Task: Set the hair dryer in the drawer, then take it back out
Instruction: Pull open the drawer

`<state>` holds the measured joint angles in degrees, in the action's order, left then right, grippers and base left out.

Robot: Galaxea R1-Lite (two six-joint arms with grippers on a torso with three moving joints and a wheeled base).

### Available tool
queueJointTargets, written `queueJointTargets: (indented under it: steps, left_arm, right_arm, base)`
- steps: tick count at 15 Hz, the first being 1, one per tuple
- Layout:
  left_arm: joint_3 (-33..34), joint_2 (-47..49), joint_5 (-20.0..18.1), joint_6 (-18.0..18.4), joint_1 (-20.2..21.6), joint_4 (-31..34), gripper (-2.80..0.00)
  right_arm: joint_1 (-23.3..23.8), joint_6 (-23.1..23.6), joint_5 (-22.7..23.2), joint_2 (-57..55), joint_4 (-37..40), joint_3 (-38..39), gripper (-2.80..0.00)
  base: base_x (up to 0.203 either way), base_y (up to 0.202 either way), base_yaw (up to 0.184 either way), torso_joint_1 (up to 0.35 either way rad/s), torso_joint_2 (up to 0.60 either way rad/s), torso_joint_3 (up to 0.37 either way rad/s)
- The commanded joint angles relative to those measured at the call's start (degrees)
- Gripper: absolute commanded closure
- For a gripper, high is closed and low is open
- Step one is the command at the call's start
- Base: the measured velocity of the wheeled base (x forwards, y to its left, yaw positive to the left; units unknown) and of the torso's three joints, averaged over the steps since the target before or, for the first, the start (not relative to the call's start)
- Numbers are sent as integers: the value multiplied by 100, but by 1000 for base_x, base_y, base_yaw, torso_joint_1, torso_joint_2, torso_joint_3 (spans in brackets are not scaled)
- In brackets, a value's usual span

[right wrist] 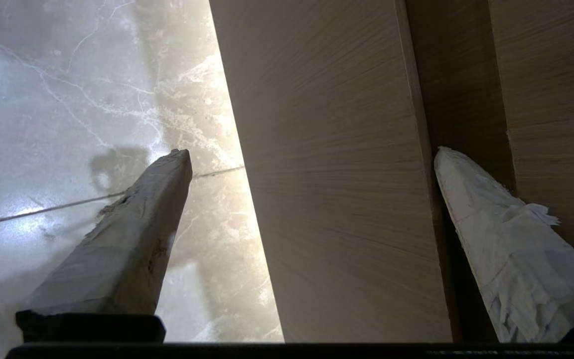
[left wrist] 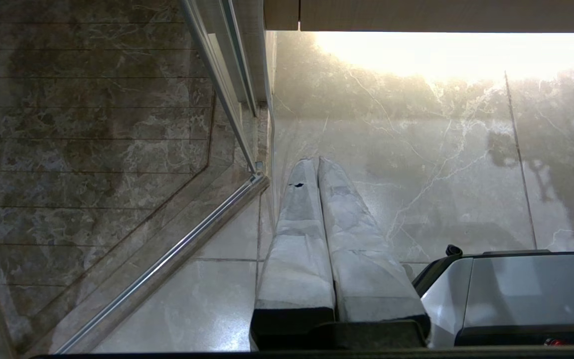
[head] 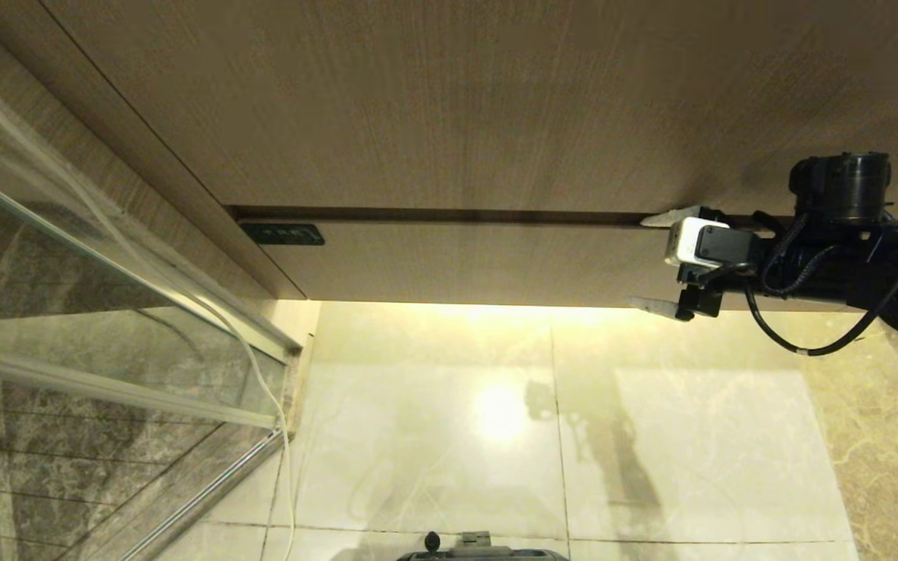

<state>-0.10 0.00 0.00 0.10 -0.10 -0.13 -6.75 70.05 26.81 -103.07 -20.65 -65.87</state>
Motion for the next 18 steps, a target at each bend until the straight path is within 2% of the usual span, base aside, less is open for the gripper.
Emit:
queueJointTargets:
  steps: [1,6,12,18]
  left_arm:
    - [1,9,0,-1,1,-4,0]
    - [1,6,0,-1,1,-3,0]
    - [4,4,0,-1,1,-4,0]
    - [1,0,0,-1,1,-4,0]
  right_arm:
    - [-1,14,-30,-108,0,-23,-280]
    - [18,-16,-262,-179,346,-65,-280]
    - [87,-20,-928,-208,1361,-310,-280]
    - [104,-27,-981,-205,1649,-322,-280]
  base:
    - [0,0,0,0,0,0]
    - [0,0,0,0,0,0]
    - [0,0,0,0,0,0]
    - [0,0,0,0,0,0]
